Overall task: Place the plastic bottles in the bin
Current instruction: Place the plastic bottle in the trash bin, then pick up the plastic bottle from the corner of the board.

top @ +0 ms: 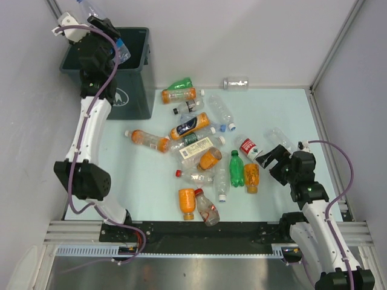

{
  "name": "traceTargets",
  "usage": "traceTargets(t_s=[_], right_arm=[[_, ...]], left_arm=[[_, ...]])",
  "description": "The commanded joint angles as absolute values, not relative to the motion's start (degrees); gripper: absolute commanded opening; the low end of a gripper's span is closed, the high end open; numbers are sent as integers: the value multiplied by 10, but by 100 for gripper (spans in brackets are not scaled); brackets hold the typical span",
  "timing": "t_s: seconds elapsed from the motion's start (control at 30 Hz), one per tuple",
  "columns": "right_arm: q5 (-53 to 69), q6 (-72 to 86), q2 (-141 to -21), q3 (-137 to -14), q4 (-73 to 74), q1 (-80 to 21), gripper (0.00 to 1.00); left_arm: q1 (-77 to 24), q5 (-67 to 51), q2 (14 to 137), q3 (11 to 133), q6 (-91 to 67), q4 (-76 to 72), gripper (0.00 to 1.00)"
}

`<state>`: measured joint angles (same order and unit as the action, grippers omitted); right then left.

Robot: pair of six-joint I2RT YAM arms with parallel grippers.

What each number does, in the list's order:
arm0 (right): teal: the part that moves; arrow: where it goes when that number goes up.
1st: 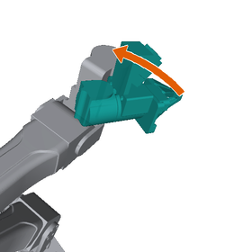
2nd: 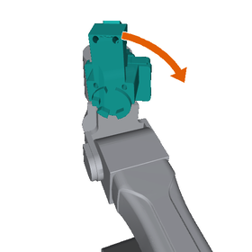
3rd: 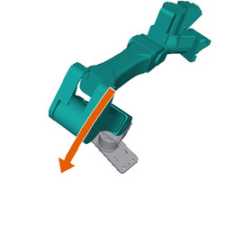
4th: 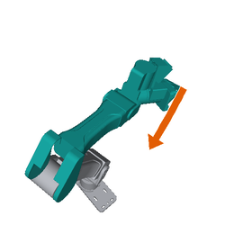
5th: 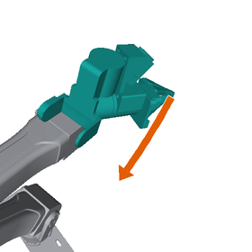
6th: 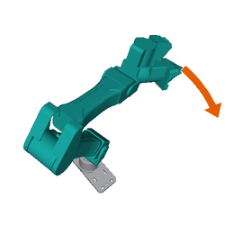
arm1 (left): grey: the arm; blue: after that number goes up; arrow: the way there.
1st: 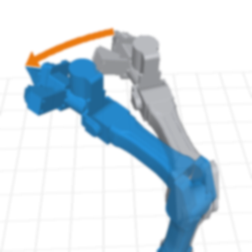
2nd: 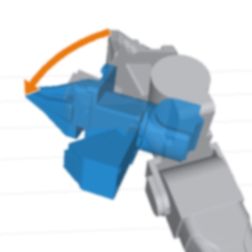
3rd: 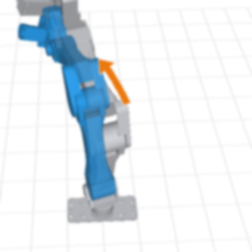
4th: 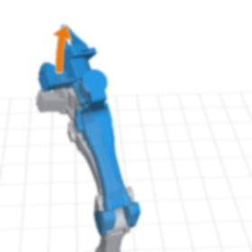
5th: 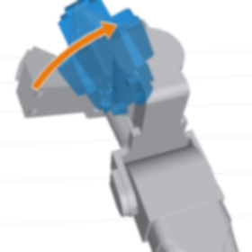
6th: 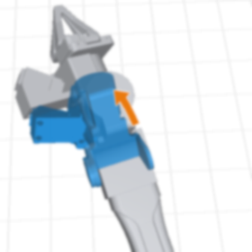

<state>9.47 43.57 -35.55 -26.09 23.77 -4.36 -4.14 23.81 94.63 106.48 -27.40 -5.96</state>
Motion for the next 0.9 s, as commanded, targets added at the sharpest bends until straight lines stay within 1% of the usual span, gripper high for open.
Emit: traceTargets(t_s=[0.0, 0.17, 0.2, 0.27, 0.3, 0.33, 0.57, 0.67, 0.77, 0.87], right_arm=[[110, 442, -366, -273, 212, -40, 99], [114, 443, -365, -273, 215, -40, 99], [115, 442, -366, -273, 216, -41, 99], [117, 442, -366, -273, 217, -40, 99], [120, 442, -365, -273, 216, -41, 99], [122, 441, -366, -273, 215, -41, 100], [116, 436, -367, -274, 231, -40, 100], [103, 431, -368, -273, 251, -40, 100], [91, 424, -368, -274, 267, -40, 100], [86, 426, -368, -275, 279, -40, 100]], left_arm=[[-19, 221, 983, 1117, -284, -107, 71], [-7, 212, 1019, 1133, -301, -115, 79], [-6, 210, 1022, 1138, -301, -115, 85], [-6, 207, 1028, 1143, -299, -113, 90], [-5, 207, 1027, 1142, -300, -113, 96], [-5, 200, 1027, 1142, -298, -111, 98], [-5, 155, 980, 1115, -296, -75, 100], [-5, 131, 941, 1095, -316, -27, 100], [-5, 94, 885, 1050, -343, 26, 100], [-5, 49, 811, 952, -365, 50, 100]])
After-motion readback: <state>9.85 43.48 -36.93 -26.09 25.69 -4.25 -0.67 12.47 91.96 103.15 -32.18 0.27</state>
